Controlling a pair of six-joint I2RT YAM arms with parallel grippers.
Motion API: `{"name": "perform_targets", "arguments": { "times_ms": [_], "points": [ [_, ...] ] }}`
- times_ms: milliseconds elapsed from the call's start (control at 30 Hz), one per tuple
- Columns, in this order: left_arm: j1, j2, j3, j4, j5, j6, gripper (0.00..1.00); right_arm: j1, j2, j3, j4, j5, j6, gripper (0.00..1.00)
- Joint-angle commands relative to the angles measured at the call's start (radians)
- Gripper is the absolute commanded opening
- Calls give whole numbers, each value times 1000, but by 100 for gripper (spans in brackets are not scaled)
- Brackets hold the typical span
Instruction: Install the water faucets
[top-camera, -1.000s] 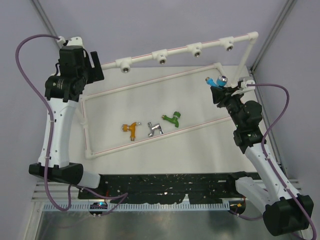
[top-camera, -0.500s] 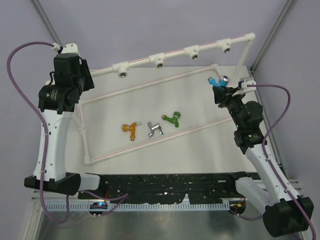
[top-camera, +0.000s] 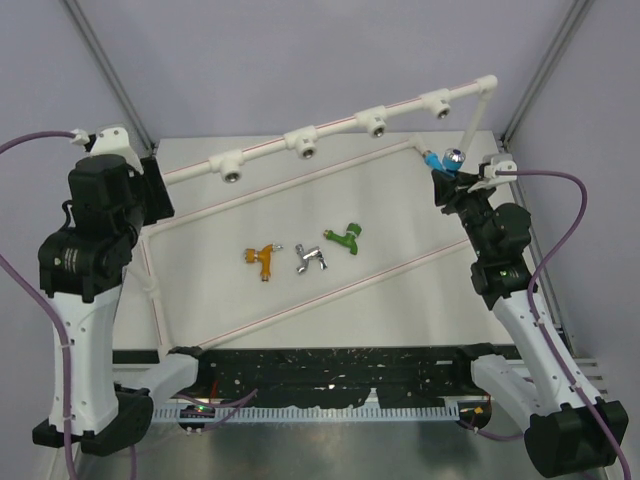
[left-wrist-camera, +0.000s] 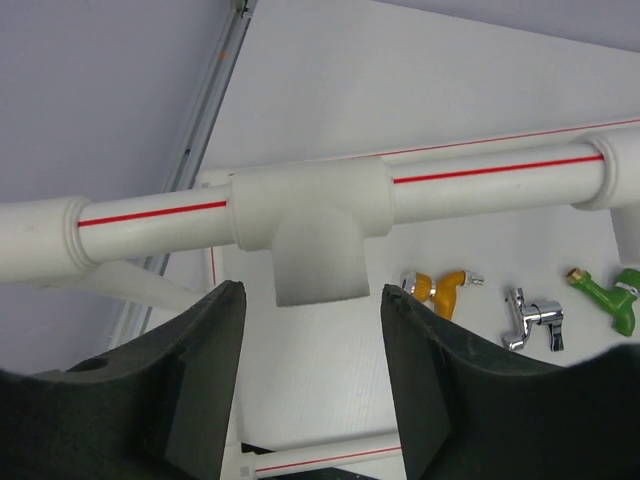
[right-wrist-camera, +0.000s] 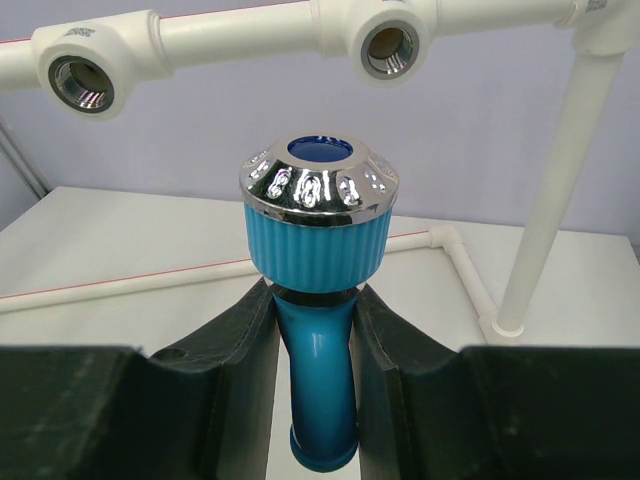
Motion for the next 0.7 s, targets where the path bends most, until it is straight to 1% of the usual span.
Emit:
{"name": "perform_targets", "arguments": {
  "times_ms": [0,67,133,200,267,333,400,433,500,600,667],
  "points": [
    [5,-34,113,-49,87,82,63,-7,-21,58,45,11,-55,5],
    [-6,-10,205,-99,142,128,69,-7,-27,65,36,22,-71,5],
    [-62,44,314,-167,142,172,72,-10,-32,78,16,25,-92,5],
    [-165,92,387,-178,87,224,73,-18,-34,93,-7,15,-100,5],
    [-289,154,437,-166,-14,302,75,-38,-26,111,-27,-15,-130,5],
    [-389,220,482,-150,-85,387,83,-82,-9,128,-39,-90,-114,5],
    [-434,283,526,-130,-116,462,96,-138,0,128,-15,-162,-76,5],
    [-448,308,548,-118,-123,500,99,-173,3,125,13,-193,-68,5],
    [-462,339,559,-68,-98,586,100,-199,12,125,46,-231,-66,5],
    [-462,337,491,79,20,704,100,-236,38,124,117,-319,-49,5],
    [-462,352,477,138,96,766,100,-250,51,113,169,-354,-40,5]
  ]
}}
